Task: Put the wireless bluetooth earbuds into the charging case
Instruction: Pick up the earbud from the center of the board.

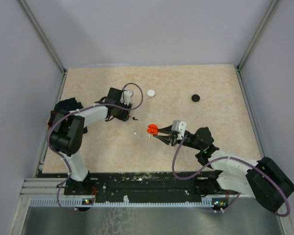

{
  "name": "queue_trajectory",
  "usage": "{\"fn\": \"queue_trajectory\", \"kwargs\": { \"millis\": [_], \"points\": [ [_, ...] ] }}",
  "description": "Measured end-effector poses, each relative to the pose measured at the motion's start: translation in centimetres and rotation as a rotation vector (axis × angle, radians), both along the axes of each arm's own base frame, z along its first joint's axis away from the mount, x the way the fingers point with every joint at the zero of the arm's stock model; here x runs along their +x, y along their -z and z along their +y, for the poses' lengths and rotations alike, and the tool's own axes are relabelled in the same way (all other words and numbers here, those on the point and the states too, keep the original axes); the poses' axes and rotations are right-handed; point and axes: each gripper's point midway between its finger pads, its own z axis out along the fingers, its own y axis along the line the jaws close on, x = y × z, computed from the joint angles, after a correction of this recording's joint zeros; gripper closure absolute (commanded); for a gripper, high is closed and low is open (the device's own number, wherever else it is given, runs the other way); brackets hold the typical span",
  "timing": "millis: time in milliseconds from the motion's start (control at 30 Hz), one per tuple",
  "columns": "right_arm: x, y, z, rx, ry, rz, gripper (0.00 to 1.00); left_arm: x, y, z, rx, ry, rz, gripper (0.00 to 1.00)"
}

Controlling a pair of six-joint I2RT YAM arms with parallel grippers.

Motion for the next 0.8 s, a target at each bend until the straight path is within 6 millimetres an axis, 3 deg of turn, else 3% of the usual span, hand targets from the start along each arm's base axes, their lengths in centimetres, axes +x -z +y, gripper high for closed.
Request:
{"fn": "queue_trajectory", "kwargs": {
  "millis": [233,633,800],
  "points": [
    [0.0,0.0,0.0,0.000,0.000,0.000,1.00,0.3,-0.1,0.2,-0.010,-0.062,-0.001,0.51],
    [0.0,0.0,0.0,0.000,0.000,0.000,1.00,1.2,-0.1,2.9,0.094,-0.204,-0.047,0.54],
    [0.0,0.0,0.0,0.000,0.000,0.000,1.00,1.3,-0.1,3.1,0.086,-0.239,-0.045,0.54]
  ]
}}
